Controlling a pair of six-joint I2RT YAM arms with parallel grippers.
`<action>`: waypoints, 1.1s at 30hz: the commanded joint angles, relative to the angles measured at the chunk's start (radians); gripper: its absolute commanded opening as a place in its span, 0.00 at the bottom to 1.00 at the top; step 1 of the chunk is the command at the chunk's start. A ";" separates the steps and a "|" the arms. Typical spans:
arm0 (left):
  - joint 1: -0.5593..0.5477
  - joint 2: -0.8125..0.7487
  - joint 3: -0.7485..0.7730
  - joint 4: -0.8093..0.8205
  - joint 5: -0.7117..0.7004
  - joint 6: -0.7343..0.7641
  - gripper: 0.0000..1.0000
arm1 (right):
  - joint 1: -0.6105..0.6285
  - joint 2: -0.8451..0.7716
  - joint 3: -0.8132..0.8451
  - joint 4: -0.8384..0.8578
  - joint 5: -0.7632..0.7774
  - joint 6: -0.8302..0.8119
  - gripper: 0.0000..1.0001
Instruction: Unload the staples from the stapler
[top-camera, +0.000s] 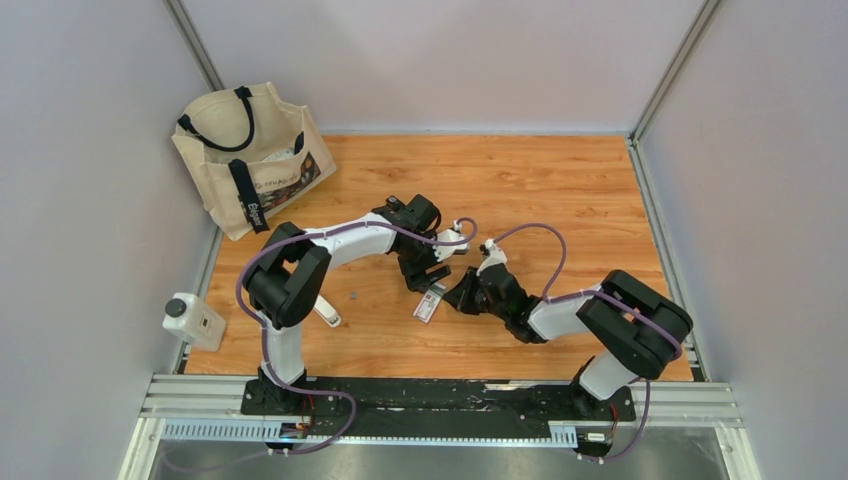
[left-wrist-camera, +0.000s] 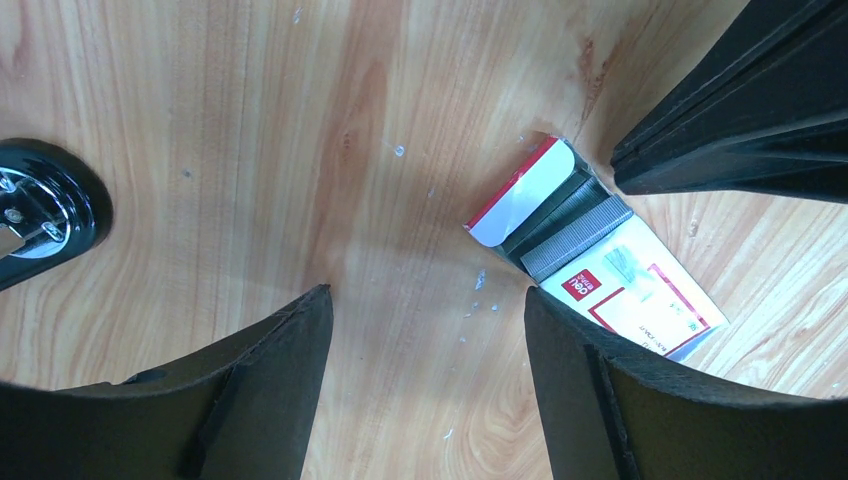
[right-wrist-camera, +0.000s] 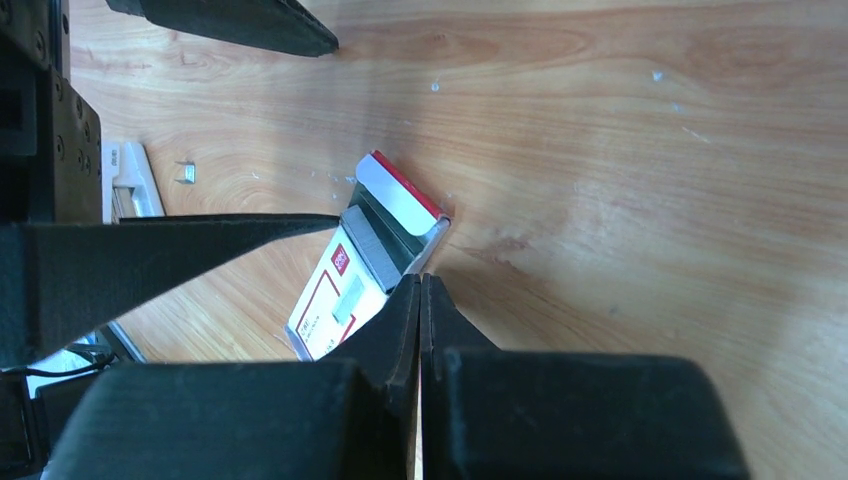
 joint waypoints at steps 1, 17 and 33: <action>-0.009 -0.029 0.004 -0.012 0.016 -0.036 0.78 | 0.013 -0.058 -0.031 0.024 0.045 0.021 0.00; -0.010 -0.029 0.006 -0.011 0.004 -0.038 0.78 | 0.024 -0.052 -0.022 0.029 0.046 0.013 0.00; -0.010 -0.034 0.001 -0.009 0.002 -0.046 0.78 | 0.027 0.004 0.003 0.112 0.029 0.030 0.00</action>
